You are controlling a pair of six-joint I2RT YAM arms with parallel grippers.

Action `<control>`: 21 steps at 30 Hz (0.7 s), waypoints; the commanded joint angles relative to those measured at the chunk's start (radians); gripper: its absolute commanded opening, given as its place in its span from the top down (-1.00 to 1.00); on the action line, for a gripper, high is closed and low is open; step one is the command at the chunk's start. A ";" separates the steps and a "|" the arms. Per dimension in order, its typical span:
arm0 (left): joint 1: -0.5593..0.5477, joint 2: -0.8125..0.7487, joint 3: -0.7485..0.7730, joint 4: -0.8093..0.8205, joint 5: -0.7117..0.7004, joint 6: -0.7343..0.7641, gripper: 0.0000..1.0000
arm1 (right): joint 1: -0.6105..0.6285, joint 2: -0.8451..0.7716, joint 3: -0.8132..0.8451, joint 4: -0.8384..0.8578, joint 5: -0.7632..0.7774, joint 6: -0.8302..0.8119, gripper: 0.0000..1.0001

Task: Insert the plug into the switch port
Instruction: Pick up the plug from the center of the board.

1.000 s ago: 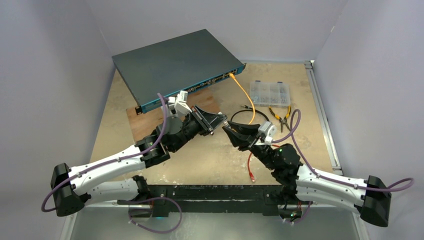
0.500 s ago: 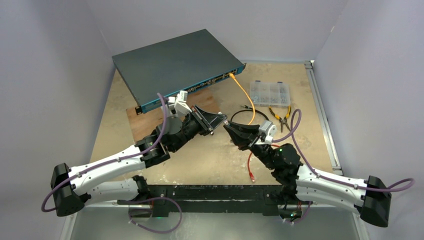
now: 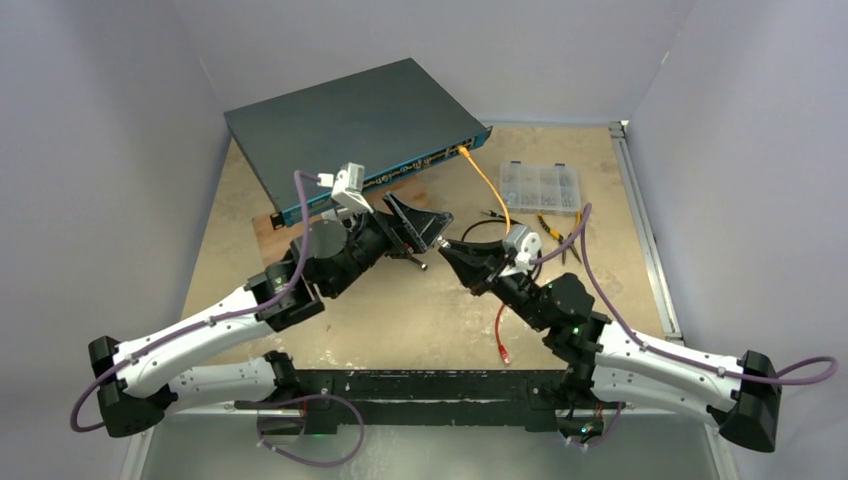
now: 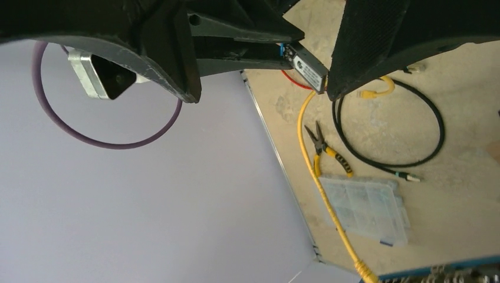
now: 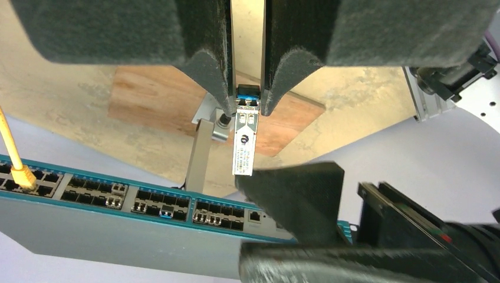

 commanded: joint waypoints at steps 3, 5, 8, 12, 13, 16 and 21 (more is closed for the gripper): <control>-0.002 -0.009 0.194 -0.192 -0.034 0.319 -0.63 | -0.012 0.034 0.143 -0.203 0.061 0.059 1.00; -0.002 0.001 0.252 -0.256 -0.059 0.399 -0.69 | -0.031 0.041 0.171 -0.258 0.054 0.074 1.00; -0.002 0.021 0.339 -0.362 -0.104 0.523 -0.74 | -0.063 0.042 0.189 -0.299 0.030 0.095 1.00; -0.002 0.047 0.462 -0.525 -0.203 0.651 -0.77 | -0.131 0.032 0.199 -0.337 -0.033 0.128 1.00; -0.002 0.050 0.485 -0.554 -0.219 0.684 -0.78 | -0.152 0.030 0.202 -0.346 -0.052 0.135 1.00; -0.003 0.057 0.542 -0.635 -0.241 0.805 -0.78 | -0.210 0.029 0.203 -0.360 -0.106 0.151 1.00; -0.002 0.099 0.618 -0.785 -0.382 1.020 -0.79 | -0.227 0.041 0.205 -0.365 -0.117 0.151 1.00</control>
